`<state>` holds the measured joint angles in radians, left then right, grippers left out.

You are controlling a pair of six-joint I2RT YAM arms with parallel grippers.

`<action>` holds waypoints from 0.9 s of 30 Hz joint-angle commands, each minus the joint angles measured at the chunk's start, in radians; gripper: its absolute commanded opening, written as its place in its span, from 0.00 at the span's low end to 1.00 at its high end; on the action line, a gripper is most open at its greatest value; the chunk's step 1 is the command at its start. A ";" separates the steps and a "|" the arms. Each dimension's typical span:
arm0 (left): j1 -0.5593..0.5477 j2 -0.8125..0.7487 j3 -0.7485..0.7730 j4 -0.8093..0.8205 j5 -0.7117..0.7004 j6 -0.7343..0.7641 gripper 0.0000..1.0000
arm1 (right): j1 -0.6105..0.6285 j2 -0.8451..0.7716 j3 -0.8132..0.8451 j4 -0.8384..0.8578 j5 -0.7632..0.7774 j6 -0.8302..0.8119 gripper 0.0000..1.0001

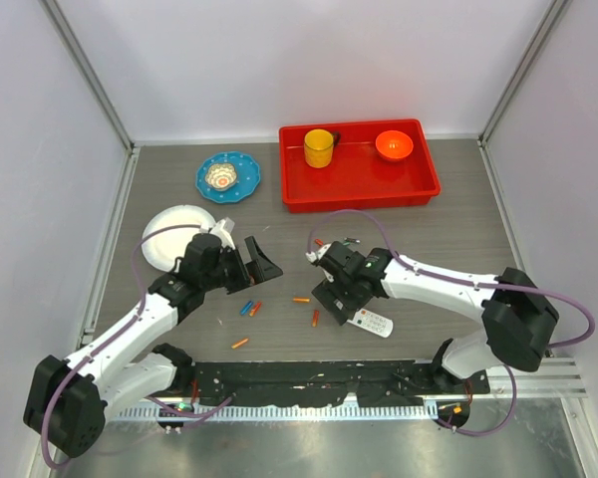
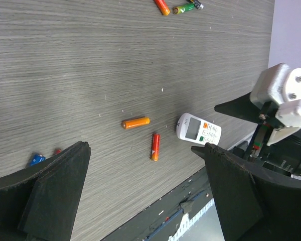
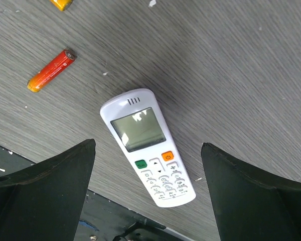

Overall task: Load the batteries into the remote control
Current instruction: Pick up the remote control from the center of the board.

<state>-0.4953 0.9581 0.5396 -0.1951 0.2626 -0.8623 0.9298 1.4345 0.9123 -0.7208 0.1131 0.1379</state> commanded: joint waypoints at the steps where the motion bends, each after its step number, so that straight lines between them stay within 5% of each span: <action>1: 0.000 -0.010 -0.006 0.066 0.027 -0.014 1.00 | 0.010 0.043 0.043 -0.012 -0.046 -0.023 0.91; 27: 0.000 -0.021 -0.033 0.086 0.024 -0.029 1.00 | 0.012 0.168 0.062 -0.034 -0.059 -0.029 0.73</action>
<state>-0.4953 0.9546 0.5114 -0.1604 0.2729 -0.8856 0.9352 1.5997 0.9390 -0.7414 0.0593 0.1246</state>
